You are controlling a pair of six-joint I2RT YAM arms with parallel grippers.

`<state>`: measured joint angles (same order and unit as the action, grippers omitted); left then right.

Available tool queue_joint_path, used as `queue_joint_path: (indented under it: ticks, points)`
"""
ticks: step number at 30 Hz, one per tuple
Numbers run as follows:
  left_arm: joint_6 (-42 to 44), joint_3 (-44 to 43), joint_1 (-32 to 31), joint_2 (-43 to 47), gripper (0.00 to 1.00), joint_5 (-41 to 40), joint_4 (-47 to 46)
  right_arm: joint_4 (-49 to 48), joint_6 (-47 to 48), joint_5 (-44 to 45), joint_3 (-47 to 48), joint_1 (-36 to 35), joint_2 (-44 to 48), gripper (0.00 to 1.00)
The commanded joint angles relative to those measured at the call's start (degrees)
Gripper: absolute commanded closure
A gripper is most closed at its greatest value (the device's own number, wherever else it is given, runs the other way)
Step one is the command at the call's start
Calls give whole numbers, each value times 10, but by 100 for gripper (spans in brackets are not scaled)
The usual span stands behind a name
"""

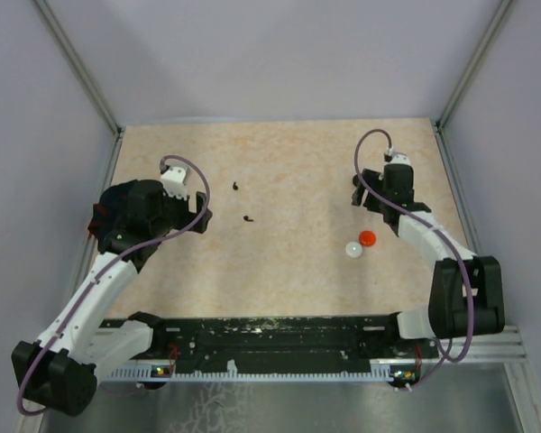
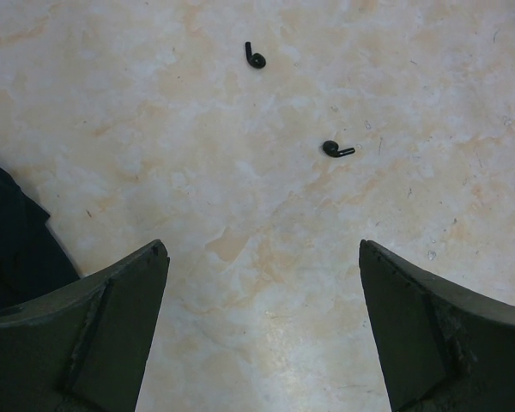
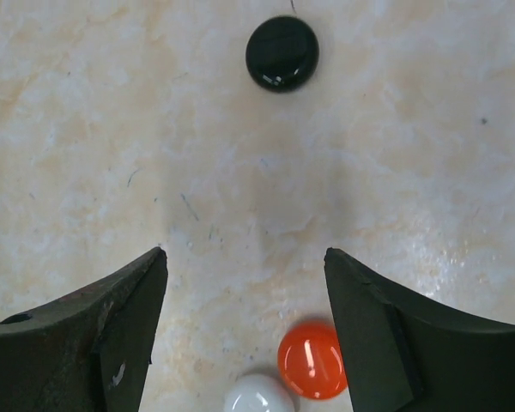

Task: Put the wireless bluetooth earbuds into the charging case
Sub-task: Place the charging case at the center of the board.

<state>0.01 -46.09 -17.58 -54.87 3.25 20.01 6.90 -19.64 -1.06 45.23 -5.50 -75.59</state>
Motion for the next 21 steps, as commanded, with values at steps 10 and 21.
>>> queue_joint_path:
  ticks: [10, 21]
  points:
    - [2, 5, 14, 4, 2, 0, -15, -111, 107, 56, 163, -2, -233, 31]
    - [7, 6, 17, -6, 3, -3, -15, -88, 131, 61, 244, 6, -342, 38]
